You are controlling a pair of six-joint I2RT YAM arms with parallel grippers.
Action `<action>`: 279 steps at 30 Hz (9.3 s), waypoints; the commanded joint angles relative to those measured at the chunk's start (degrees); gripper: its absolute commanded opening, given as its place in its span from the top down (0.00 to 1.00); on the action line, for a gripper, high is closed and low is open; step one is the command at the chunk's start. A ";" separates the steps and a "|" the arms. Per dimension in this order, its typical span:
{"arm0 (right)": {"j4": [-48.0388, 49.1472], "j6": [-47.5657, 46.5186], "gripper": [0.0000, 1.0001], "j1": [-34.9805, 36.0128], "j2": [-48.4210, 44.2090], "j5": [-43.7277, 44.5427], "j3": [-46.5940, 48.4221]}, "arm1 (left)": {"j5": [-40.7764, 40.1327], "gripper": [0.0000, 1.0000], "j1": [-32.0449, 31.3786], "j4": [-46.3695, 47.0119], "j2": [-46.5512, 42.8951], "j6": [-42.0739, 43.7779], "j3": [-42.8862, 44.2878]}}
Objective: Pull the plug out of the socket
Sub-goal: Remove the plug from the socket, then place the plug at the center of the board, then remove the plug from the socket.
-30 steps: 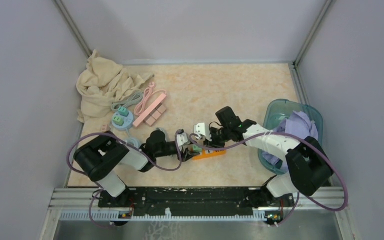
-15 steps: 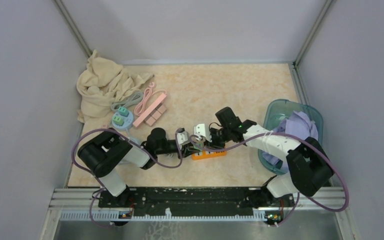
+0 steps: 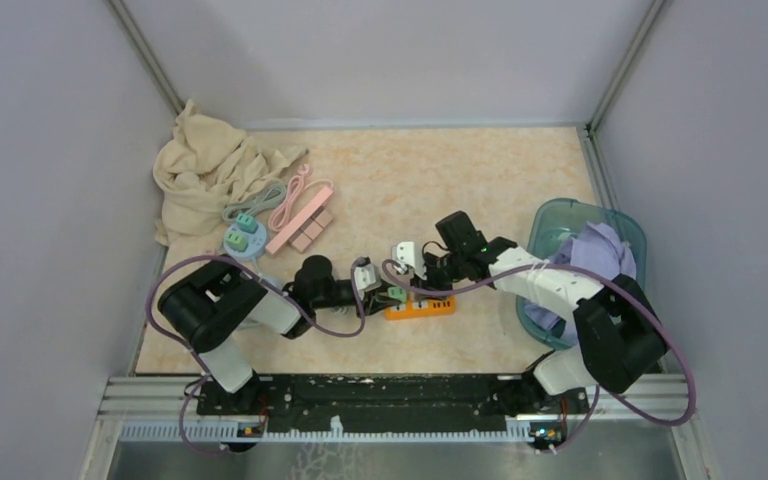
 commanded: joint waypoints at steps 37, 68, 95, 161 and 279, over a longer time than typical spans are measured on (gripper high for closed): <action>5.83 -1.52 1.00 -3.66 -9.12 -15.52 -5.53 | 0.88 0.99 -0.48 0.49 1.80 0.95 -0.46; 25.68 35.27 1.00 -22.53 -11.54 2.01 -3.01 | -0.95 0.99 -0.48 2.95 1.76 0.04 -1.69; 37.43 49.70 0.91 -22.86 9.61 60.74 4.03 | -0.45 0.98 -0.48 3.17 1.69 0.32 -2.10; 13.08 -3.45 0.27 -3.44 -6.85 -16.70 -4.02 | -12.07 0.14 -0.70 -17.97 -31.99 -7.87 -10.45; 8.43 -4.62 1.00 3.96 0.81 -8.60 1.95 | -8.45 0.33 -5.61 13.63 9.23 2.97 -3.94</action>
